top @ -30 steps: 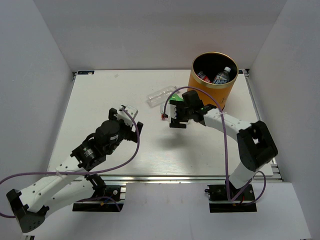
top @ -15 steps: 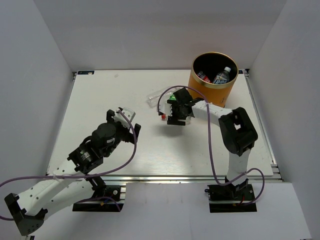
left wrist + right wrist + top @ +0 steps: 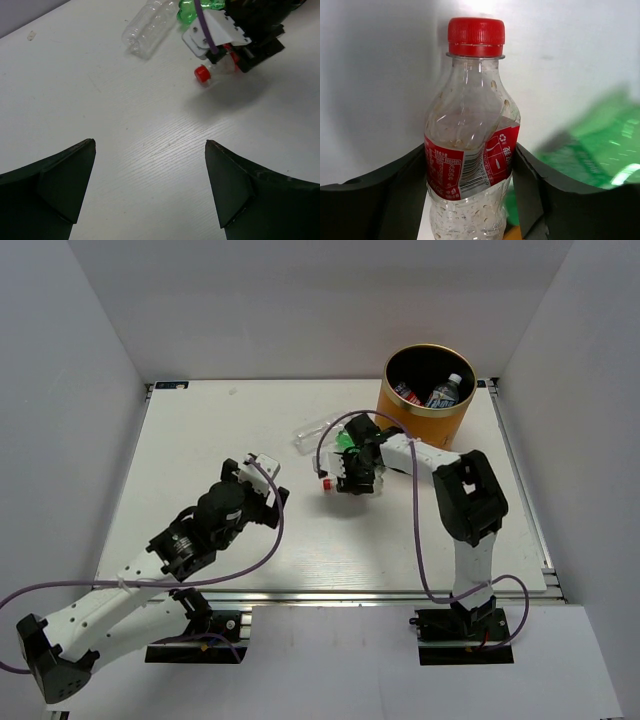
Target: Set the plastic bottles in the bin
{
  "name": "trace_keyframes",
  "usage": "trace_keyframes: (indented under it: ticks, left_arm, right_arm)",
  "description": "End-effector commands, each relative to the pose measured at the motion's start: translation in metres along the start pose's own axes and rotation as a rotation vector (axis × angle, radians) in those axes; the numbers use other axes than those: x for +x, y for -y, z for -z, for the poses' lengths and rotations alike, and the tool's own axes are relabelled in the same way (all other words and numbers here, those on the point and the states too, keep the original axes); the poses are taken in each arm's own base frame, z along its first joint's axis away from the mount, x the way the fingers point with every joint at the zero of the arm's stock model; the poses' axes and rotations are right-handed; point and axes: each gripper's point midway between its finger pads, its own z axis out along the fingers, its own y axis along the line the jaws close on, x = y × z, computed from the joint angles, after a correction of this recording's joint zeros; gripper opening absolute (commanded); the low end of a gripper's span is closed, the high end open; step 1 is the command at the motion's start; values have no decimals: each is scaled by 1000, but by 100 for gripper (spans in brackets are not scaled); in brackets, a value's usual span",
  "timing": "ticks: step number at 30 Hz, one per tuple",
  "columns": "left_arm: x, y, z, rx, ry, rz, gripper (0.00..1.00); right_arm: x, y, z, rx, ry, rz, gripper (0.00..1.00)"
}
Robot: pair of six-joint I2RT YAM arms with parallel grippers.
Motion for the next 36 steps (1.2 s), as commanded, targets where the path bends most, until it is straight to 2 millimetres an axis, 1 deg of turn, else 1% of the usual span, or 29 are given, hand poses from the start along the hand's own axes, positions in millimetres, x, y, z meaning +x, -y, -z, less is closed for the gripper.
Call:
trace_keyframes:
  ticks: [1,2,4,5,7,9,10,11,12,13,14,15,16,19,20,22,23,24,25,27,28,29,30,31,32,33,34,35,36]
  left_arm:
    - [-1,-4,-2,-25,1,7,100]
    - [1,-8,-4,-49,-9,7,100]
    - [-1,-12,-5,-73,-12,6,100]
    - [1,-13,-7,-82,-22,2,100]
    - [0,-18,-9,-109,-30,2,100]
    - [-3,-18,-14,-118,-40,-3,100]
    - [1,-17,-17,-117,-54,-9,100]
    - [-4,-19,-19,-126,-53,-5,100]
    - [1,-16,-27,-125,-84,-18,100]
    - [1,-16,-32,-135,-91,-22,100]
    - [-3,-15,-36,-135,-94,-23,100]
    - [-5,-13,-42,-135,-98,-25,100]
    - [-5,-11,-52,-145,-124,-46,100]
    - [-9,-10,-71,-162,-151,-64,100]
    - [-11,-11,-83,-172,-164,-64,100]
    - [-14,-7,-98,-152,-171,-68,100]
    - [-26,-8,-106,-143,-159,-64,100]
    - [-15,-4,-123,-133,-202,-85,100]
    - [-27,-2,-132,-113,-192,-75,100]
    - [-26,-5,-151,-106,-212,-73,100]
    - [-27,-3,-169,-101,-223,-71,100]
    - [-26,-8,-178,-102,-240,-79,100]
    - [-25,-5,-194,-81,-262,-90,100]
    - [-26,0,-202,-57,-263,-97,100]
    - [-23,0,-209,-34,-277,-100,100]
    - [-35,-7,-215,-46,-262,-90,100]
    - [-33,-3,-220,-30,-272,-100,100]
    - [-23,-7,-230,-38,-294,-99,100]
    - [-28,-12,-234,-41,-289,-91,100]
  right_arm:
    - [-26,-77,36,-280,143,-7,8]
    - [-42,-73,62,-243,199,34,6]
    - [-53,-86,83,-276,242,28,5]
    - [-72,-85,110,-238,322,44,3]
    - [-85,-87,131,-216,381,45,3]
    - [-103,-79,171,-120,451,42,3]
    - [-113,-70,193,-51,489,37,3]
    - [-120,-54,205,30,514,37,1]
    - [-123,-48,224,95,517,-59,1]
    - [-139,-15,257,277,590,-34,1]
    - [-122,8,268,419,519,-117,1]
    - [-118,12,289,500,544,-211,3]
    - [-120,36,310,632,578,-213,3]
    - [-92,63,341,810,535,-320,5]
    - [-86,70,355,863,523,-346,5]
    - [-67,89,364,937,478,-380,5]
    - [-60,96,362,948,456,-388,5]
    - [-47,108,380,1018,413,-414,6]
    - [-33,120,363,994,368,-442,6]
    - [-19,132,376,1022,337,-471,8]
    - [1,143,365,1018,299,-505,10]
    - [4,149,373,1039,299,-508,10]
    - [10,160,359,1010,283,-513,15]
    - [27,166,359,1016,258,-538,18]
    - [32,167,359,992,235,-557,24]
    - [25,173,366,979,266,-539,37]
    - [46,177,336,903,214,-581,45]
    - [44,180,339,883,232,-570,54]
    - [50,176,328,840,218,-586,71]
